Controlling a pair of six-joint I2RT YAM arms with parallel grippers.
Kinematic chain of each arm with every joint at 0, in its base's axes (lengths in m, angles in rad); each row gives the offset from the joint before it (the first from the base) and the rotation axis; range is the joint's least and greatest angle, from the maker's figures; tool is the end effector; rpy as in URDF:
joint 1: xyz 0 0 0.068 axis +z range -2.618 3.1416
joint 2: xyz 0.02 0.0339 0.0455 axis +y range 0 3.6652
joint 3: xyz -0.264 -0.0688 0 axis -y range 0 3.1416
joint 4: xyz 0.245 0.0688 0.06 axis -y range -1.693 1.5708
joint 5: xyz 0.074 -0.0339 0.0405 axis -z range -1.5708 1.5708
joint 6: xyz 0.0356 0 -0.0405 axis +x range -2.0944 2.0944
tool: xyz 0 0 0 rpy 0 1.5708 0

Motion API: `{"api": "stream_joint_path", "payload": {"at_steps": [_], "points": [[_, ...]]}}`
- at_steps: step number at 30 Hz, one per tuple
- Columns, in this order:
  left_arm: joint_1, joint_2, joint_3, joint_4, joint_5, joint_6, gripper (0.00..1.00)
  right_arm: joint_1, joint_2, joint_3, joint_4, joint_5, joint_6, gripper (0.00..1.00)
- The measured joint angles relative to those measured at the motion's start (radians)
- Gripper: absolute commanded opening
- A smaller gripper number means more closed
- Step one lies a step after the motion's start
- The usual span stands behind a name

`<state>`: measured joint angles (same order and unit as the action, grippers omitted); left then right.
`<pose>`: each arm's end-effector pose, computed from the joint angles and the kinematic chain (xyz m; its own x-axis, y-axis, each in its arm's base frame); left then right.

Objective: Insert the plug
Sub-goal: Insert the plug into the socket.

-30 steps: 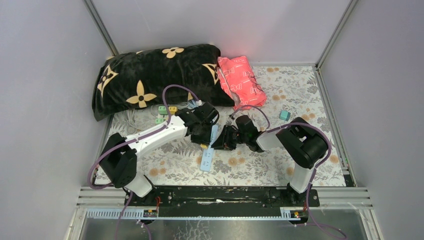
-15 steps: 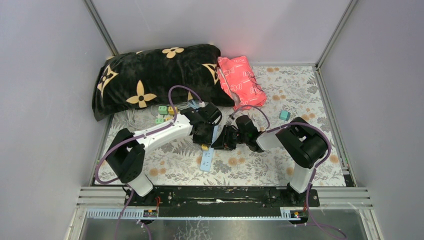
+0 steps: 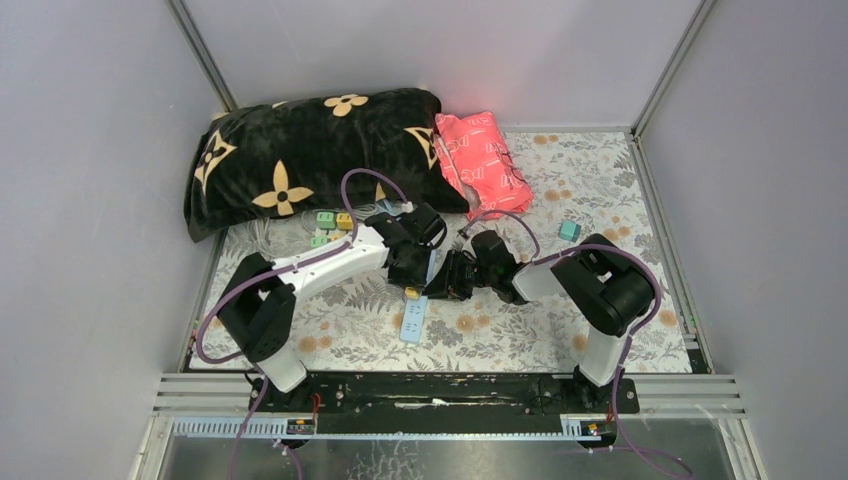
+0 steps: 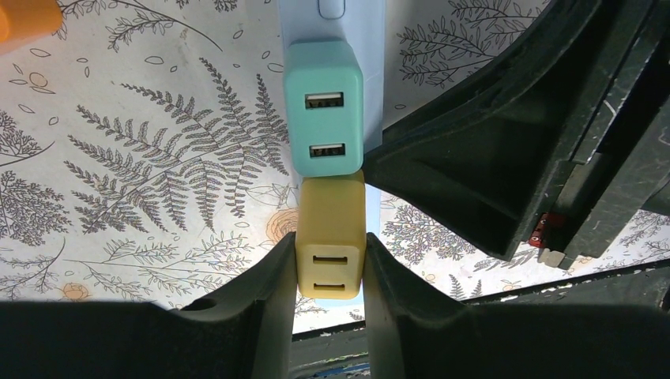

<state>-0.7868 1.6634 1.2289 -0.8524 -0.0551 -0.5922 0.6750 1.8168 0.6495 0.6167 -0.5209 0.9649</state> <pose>0.2292 -0.2270 0.2225 -0.9510 0.1644 -0.2619 0.1992 0.9735 -0.1125 0.2427 0.2170 0.1129 -0.9503 0.1526 -0.2713 -0.1615 0.5035 0.8488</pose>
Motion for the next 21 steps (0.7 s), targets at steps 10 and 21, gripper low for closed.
{"api": "stream_joint_path", "payload": {"at_steps": [10, 21], "points": [[0.003, 0.032, 0.023, -0.017, -0.022, 0.003, 0.0, -0.001, 0.002, 0.0, 0.003, -0.004, 0.0, 0.34], [0.003, 0.053, 0.046, -0.036, -0.024, 0.004, 0.0, -0.001, 0.003, 0.0, 0.003, -0.005, 0.0, 0.34]]}}
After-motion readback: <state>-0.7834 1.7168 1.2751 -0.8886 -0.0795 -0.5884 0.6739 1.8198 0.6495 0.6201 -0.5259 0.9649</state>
